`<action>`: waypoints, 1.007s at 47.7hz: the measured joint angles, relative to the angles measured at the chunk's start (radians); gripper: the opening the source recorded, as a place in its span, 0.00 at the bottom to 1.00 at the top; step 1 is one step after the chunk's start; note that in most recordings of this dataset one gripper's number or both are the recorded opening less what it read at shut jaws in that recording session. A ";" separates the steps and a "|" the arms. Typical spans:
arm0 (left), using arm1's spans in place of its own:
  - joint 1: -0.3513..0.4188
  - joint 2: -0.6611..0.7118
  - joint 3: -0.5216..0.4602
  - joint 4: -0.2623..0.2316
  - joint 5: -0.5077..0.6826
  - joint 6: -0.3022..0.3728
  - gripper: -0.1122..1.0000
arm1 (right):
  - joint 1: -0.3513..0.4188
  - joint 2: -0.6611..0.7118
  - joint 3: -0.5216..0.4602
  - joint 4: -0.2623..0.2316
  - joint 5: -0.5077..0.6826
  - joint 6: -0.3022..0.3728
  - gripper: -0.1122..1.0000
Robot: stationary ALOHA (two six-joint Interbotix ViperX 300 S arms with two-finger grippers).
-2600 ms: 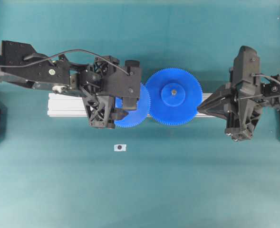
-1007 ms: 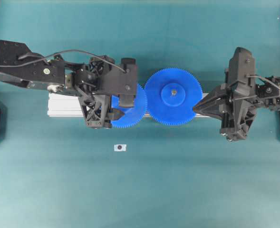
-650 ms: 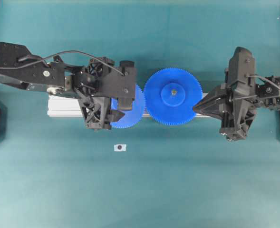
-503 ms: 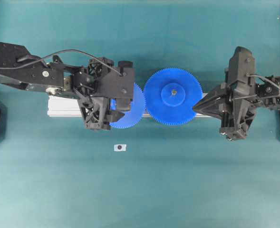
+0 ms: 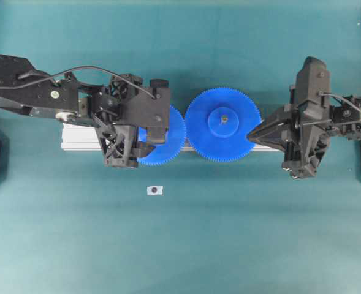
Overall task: Insert the small gear onto the shaft.
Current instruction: 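Align the gear's hole above the shaft, meshing with the large gear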
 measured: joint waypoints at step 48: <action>0.011 0.034 -0.051 0.000 -0.011 0.002 0.88 | -0.011 0.000 0.008 0.000 -0.015 0.000 0.21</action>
